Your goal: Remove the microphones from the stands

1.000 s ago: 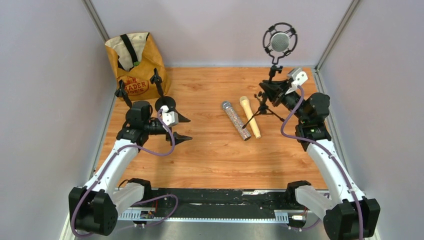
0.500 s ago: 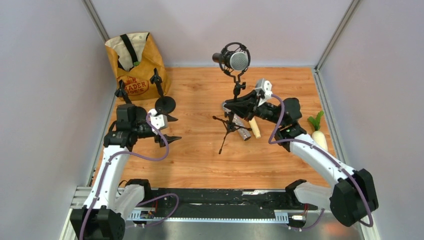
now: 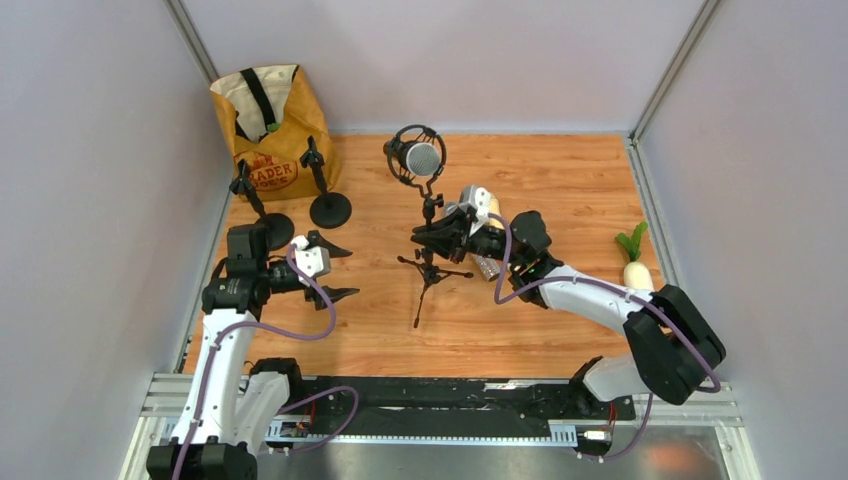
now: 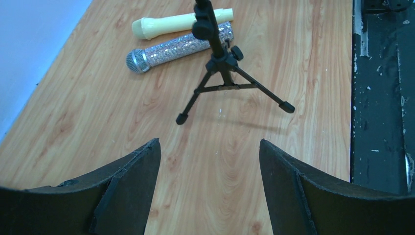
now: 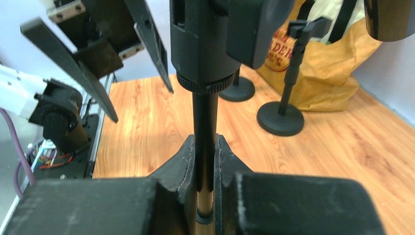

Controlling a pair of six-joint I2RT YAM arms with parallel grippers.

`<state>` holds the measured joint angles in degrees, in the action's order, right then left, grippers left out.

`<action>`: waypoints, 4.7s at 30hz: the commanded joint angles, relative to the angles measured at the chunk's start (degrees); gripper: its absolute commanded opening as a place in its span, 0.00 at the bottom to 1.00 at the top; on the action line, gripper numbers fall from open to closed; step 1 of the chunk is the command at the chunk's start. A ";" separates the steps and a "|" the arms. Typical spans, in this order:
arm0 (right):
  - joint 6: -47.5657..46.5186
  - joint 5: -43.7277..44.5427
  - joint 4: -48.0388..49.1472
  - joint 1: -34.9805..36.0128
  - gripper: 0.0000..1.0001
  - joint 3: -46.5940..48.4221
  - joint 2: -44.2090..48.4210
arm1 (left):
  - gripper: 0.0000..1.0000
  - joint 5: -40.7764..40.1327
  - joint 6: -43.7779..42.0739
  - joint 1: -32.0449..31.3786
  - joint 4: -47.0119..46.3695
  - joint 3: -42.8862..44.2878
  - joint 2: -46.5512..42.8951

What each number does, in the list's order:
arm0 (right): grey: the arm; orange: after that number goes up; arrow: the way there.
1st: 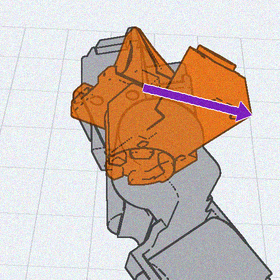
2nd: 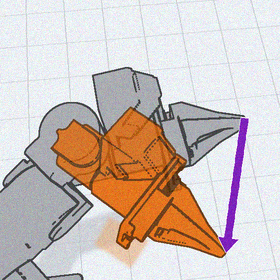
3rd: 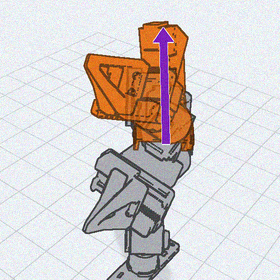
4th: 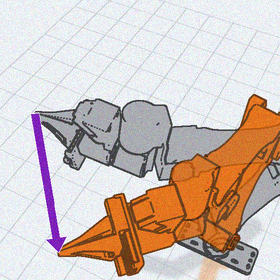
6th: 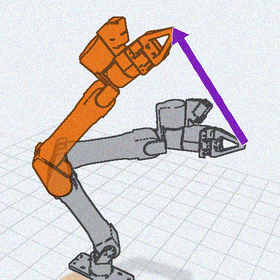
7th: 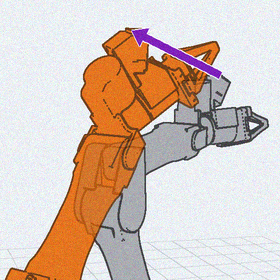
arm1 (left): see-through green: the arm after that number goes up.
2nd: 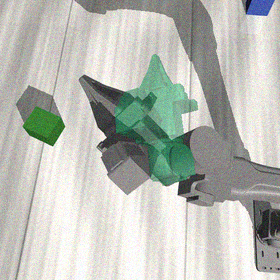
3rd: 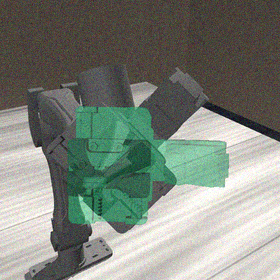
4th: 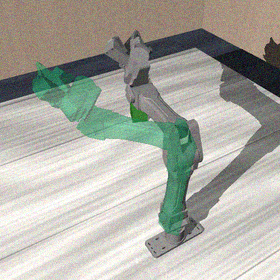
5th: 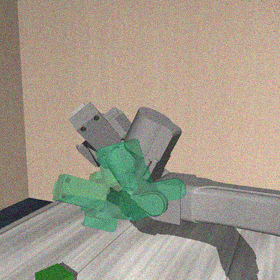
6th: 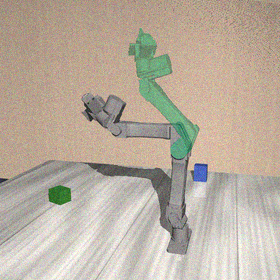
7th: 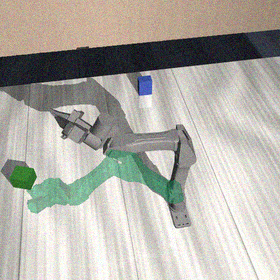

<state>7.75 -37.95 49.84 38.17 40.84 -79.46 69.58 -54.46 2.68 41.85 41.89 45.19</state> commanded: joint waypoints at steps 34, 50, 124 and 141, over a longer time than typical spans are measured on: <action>-30.21 14.56 -32.50 -0.29 1.00 2.57 17.05 | 0.82 4.95 -1.53 0.31 -2.38 -2.60 -0.72; -46.76 18.27 -43.33 -0.29 1.00 16.89 23.66 | 0.82 5.13 -0.56 0.22 -3.44 -3.66 -1.07; -54.33 5.44 -65.66 4.37 0.06 35.97 16.09 | 0.83 3.54 3.13 0.31 -8.01 -6.47 -0.10; -56.79 3.77 -69.27 3.66 0.00 30.18 24.00 | 0.83 3.37 3.57 0.31 -8.27 -6.64 -0.36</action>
<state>-47.55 -31.44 -18.17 42.17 72.01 -57.84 71.55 -51.16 2.72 34.85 35.51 45.12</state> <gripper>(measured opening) 0.549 0.830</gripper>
